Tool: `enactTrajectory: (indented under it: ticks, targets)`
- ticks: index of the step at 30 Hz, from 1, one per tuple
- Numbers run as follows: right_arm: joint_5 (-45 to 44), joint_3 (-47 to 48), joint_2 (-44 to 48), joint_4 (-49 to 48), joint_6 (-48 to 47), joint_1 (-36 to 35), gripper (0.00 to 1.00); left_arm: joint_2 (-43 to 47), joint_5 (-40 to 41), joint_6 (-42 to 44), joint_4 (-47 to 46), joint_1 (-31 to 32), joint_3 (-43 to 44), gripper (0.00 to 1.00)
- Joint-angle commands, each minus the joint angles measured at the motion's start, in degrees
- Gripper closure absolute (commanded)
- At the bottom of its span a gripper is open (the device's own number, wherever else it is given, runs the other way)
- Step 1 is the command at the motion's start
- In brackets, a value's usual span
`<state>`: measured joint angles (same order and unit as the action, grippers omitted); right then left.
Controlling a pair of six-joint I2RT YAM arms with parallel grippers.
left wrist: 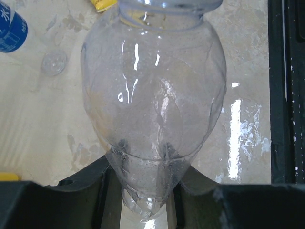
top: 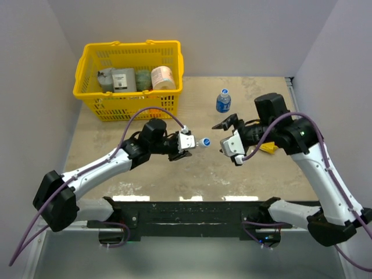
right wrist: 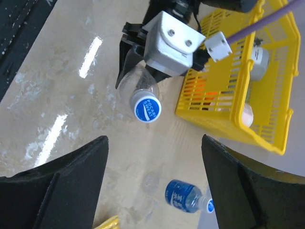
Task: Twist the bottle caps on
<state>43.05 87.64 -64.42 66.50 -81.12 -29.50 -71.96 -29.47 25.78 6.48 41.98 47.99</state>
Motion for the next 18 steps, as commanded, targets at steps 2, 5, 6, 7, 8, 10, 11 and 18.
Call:
enactTrajectory:
  ticks: [2, 5, 6, 7, 8, 10, 11, 18]
  targets:
    - [-0.33, 3.68, -6.85, 5.48, -11.07, -2.23, 0.24, -1.51, -3.22, 4.36, 1.17, 0.21, 4.83, 1.00]
    - [-0.95, 3.86, -8.26, 4.87, -11.25, -3.99, 0.28, -2.12, -2.96, 5.07, 1.95, 0.30, 5.62, 1.00]
    - [-1.21, 3.68, -8.35, 4.08, -11.34, -4.43, 0.30, -2.21, -2.87, 5.07, 2.13, 0.39, 5.80, 1.00]
    - [-1.73, 3.16, -8.44, 3.64, -11.25, -5.30, 0.31, -2.30, -2.96, 5.16, 2.13, 0.39, 5.80, 1.00]
    - [-2.00, 2.81, -8.53, 3.11, -11.16, -5.48, 0.32, -2.30, -2.96, 5.07, 2.13, 0.39, 5.80, 1.00]
    - [-2.18, 2.37, -8.61, 2.15, -10.72, -6.18, 0.34, -2.39, -3.04, 5.07, 2.22, 0.39, 5.80, 1.00]
    - [-2.18, 2.45, -8.61, 1.97, -10.38, -6.27, 0.36, -2.48, -3.05, 5.07, 2.13, 0.39, 5.72, 1.00]
    - [-3.41, 1.84, -8.18, 2.23, -11.25, -6.80, 0.44, -2.83, -3.05, 5.25, 2.13, 0.39, 5.80, 1.00]
